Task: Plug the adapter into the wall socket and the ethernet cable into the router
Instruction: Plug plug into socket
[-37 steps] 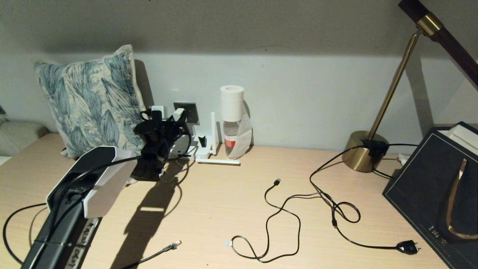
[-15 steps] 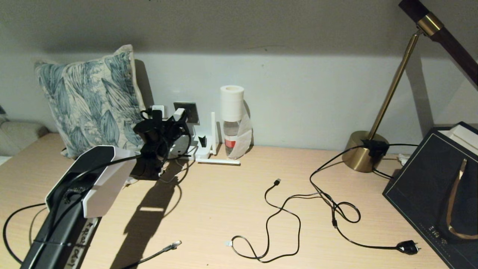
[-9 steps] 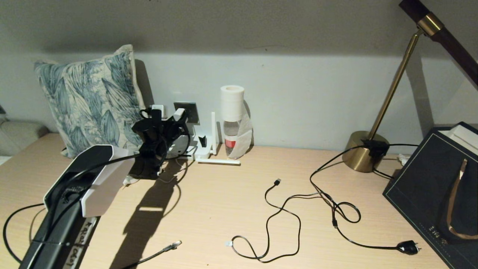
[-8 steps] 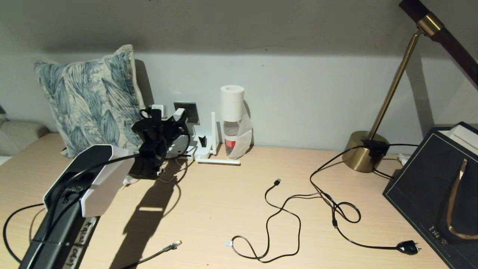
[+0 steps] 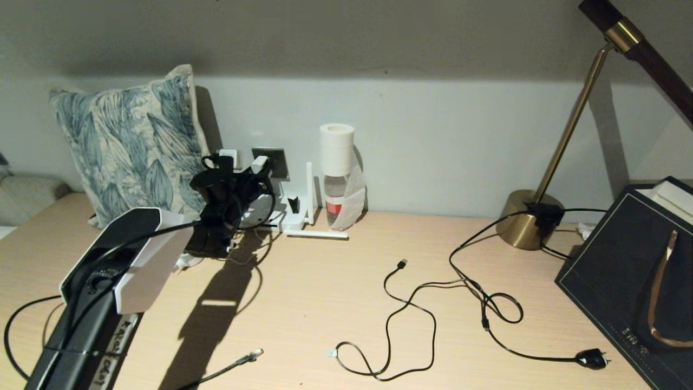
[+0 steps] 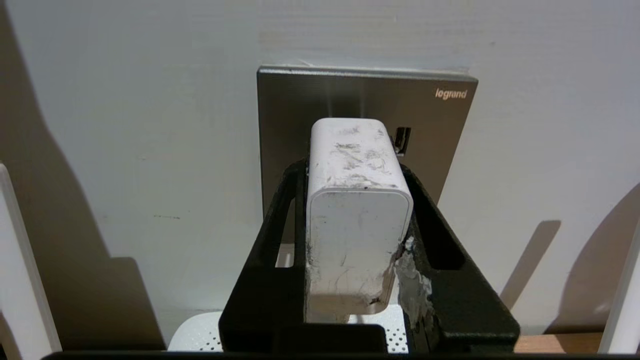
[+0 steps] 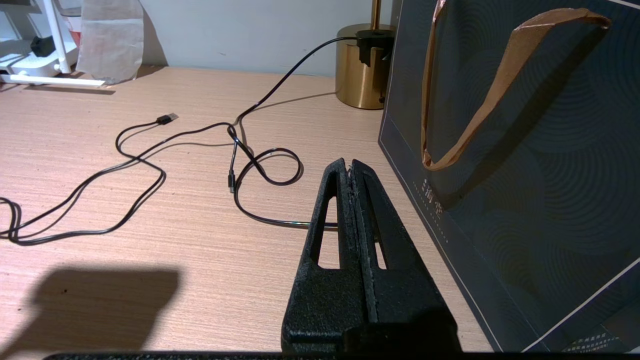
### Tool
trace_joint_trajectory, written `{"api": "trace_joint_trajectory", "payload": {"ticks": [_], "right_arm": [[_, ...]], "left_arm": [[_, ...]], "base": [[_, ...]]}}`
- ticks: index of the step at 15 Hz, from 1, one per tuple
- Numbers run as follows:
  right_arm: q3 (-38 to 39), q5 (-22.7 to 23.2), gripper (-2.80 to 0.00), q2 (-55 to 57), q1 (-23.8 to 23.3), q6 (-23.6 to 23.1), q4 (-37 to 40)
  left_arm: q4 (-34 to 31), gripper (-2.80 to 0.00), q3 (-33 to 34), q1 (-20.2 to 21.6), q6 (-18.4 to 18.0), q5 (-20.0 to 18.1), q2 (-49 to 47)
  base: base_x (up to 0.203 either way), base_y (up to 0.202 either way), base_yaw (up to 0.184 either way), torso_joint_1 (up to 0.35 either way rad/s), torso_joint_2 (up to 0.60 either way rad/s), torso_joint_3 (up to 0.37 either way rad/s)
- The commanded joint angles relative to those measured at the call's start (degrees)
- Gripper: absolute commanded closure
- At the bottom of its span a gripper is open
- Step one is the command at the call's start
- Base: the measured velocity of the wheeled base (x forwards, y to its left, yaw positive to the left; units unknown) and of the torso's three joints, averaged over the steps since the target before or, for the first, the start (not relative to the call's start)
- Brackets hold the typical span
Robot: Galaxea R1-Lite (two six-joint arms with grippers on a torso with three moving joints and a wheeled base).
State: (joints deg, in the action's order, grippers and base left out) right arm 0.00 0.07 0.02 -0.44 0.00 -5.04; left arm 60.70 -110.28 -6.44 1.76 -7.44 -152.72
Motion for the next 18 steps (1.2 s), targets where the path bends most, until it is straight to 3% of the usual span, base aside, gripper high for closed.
{"api": "trace_joint_trajectory", "payload": {"ticks": [1,6,8,16,18], "right_arm": [[2.0,0.0,0.0,0.1,0.0,0.0,-0.1],[2.0,0.0,0.0,0.0,0.0,0.0,-0.1],[2.0,0.0,0.0,0.0,0.0,0.0,-0.1],[2.0,0.0,0.0,0.0,0.0,0.0,-0.1],[2.0,0.0,0.0,0.1,0.0,0.0,-0.1]], "left_arm": [[0.4,0.0,0.0,0.0,0.0,0.1,0.7],[-1.6,0.0,0.0,0.1,-3.5,1.8,1.0],[-2.7,0.0,0.0,-0.1,-3.5,3.5,0.9],[-5.1,0.0,-1.2,-0.1,-3.4,4.1,-0.5],[-6.9,0.0,-1.2,-0.1,-3.3,6.0,-0.4]], "base": [[0.0,0.0,0.0,0.0,0.0,0.0],[0.0,0.0,0.0,0.0,0.0,0.0],[0.0,0.0,0.0,0.0,0.0,0.0],[0.0,0.0,0.0,0.0,0.0,0.0],[0.0,0.0,0.0,0.0,0.0,0.0]]}}
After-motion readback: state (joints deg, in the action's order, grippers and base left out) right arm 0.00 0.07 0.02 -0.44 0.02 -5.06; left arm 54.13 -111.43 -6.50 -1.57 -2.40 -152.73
